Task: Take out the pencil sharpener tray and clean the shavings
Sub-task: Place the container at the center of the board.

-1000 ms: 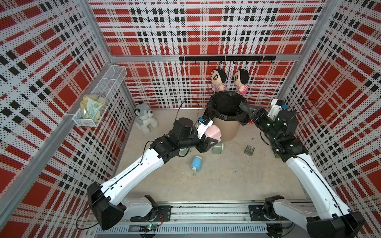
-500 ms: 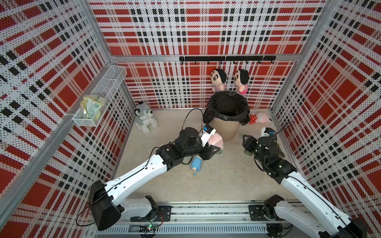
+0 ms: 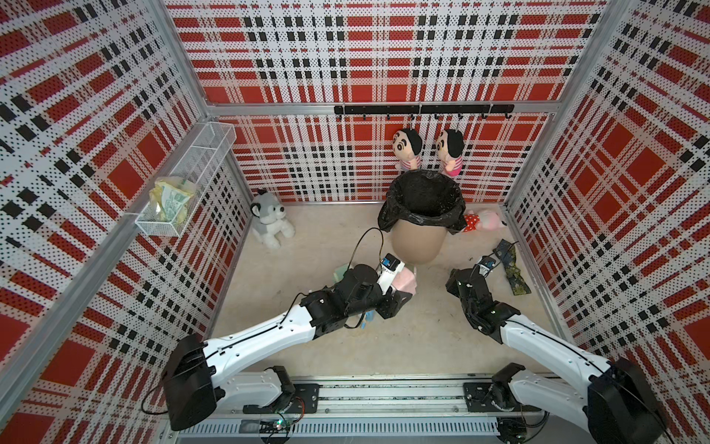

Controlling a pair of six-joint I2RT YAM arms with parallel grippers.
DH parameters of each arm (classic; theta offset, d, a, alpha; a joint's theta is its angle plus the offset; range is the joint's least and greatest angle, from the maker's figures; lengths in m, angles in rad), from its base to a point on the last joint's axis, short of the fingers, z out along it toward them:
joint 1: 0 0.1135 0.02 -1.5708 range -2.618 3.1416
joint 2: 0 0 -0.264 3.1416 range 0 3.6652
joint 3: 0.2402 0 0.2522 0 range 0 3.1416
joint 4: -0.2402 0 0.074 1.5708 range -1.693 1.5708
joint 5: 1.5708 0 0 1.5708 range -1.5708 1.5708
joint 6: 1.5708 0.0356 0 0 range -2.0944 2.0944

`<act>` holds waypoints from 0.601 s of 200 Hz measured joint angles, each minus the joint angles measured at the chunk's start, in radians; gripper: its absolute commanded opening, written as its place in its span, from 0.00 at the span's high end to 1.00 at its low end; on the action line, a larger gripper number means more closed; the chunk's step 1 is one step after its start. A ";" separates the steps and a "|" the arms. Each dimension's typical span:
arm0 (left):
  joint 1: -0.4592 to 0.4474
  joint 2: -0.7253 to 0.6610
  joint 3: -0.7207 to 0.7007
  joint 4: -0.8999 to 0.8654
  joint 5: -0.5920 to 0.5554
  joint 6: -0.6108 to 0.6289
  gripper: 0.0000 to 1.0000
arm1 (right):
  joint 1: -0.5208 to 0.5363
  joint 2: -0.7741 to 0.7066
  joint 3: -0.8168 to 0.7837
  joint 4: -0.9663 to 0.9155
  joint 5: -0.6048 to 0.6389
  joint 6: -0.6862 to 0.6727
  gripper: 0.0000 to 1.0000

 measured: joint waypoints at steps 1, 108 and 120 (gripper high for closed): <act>-0.001 0.000 -0.001 0.001 -0.001 -0.001 0.48 | 0.000 0.005 0.000 0.004 0.002 0.000 0.49; -0.076 0.111 -0.178 0.222 -0.156 -0.046 0.49 | 0.002 0.367 0.073 0.255 0.077 -0.052 0.47; -0.078 0.115 -0.203 0.253 -0.172 -0.051 0.47 | 0.002 0.377 0.056 0.282 0.092 -0.053 0.45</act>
